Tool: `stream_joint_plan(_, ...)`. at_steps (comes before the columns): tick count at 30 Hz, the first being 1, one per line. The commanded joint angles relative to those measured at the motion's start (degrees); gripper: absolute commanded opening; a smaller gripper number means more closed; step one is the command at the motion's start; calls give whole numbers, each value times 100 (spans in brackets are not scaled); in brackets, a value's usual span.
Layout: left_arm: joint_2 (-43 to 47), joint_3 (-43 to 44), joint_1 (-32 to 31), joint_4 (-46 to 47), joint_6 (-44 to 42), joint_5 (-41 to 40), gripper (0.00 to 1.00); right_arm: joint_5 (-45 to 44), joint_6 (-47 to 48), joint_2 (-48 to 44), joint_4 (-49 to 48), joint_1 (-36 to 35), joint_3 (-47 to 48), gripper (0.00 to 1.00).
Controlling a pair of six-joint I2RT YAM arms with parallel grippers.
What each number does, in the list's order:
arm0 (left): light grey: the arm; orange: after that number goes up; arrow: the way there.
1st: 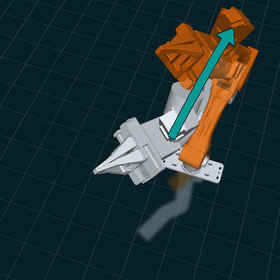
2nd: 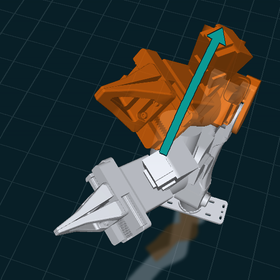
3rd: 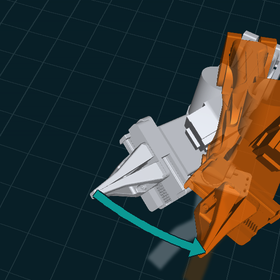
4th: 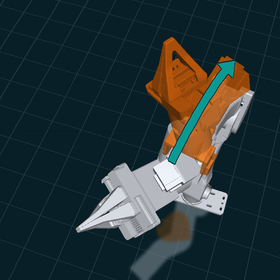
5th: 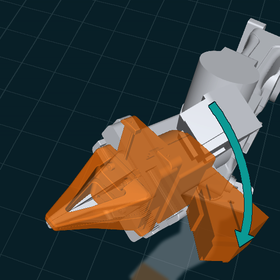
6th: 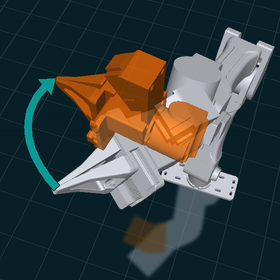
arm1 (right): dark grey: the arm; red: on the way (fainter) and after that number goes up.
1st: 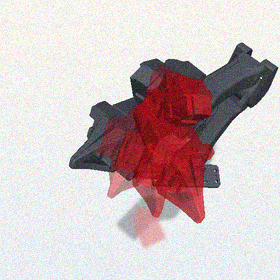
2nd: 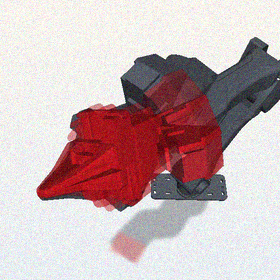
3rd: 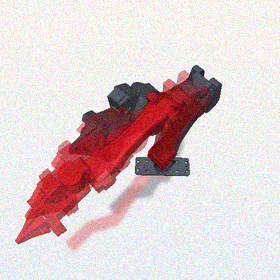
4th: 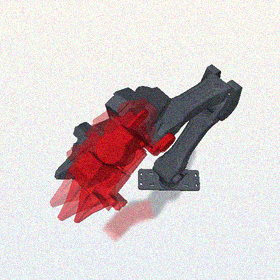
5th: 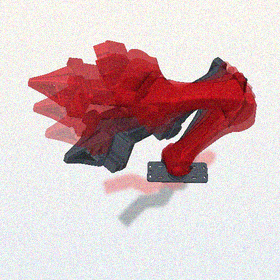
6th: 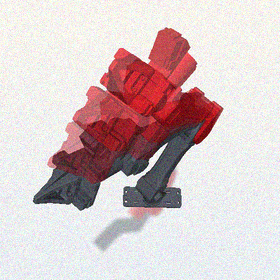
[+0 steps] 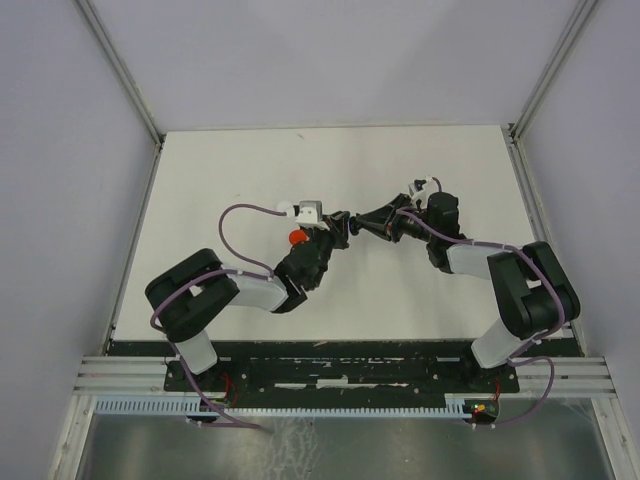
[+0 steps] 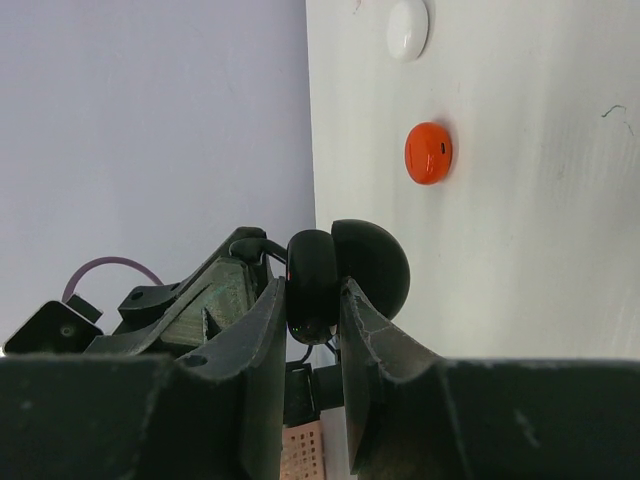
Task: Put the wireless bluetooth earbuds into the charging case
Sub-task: Place the earbud in the charging case.
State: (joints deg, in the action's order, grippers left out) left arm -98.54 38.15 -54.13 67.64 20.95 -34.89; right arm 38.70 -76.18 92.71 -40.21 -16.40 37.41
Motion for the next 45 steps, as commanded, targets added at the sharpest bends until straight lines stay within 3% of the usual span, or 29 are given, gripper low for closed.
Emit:
stream_joint_plan(1,10,210,-32,-18,49,-88,3,-20,137,-297,-52,-29,74,6)
stream_joint_plan(45,-187,351,-33,-91,146,-21,3,-11,139,-358,34,-80,196,6)
